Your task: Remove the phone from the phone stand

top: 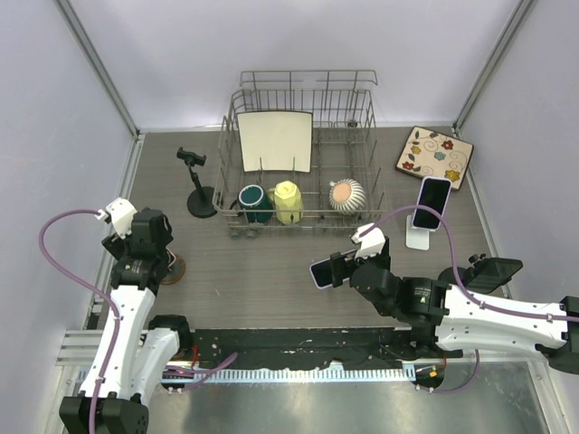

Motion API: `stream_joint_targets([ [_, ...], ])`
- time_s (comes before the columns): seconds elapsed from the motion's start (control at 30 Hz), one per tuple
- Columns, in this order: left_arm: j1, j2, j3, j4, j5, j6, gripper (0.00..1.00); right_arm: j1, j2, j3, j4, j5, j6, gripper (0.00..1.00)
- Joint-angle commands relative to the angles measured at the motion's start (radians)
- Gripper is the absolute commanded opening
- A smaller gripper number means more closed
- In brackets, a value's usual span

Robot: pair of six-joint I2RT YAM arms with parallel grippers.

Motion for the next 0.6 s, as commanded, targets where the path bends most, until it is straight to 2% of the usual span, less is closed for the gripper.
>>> stream_joint_targets([
  [0.0,0.007,-0.033,0.021,0.045,-0.013,0.033,0.73,0.001,0.008,0.005,0.033,0.001,0.005,0.95],
  [0.07,0.007,-0.044,0.029,0.042,0.009,0.039,0.65,0.0,0.011,0.007,0.032,0.001,0.006,0.95],
  [0.33,0.007,-0.032,0.142,0.01,0.081,0.117,0.43,0.0,0.039,0.016,0.045,-0.004,-0.005,0.95],
  [0.57,0.007,0.016,0.298,-0.021,0.219,0.145,0.31,0.0,0.065,0.031,0.062,-0.007,-0.018,0.95],
])
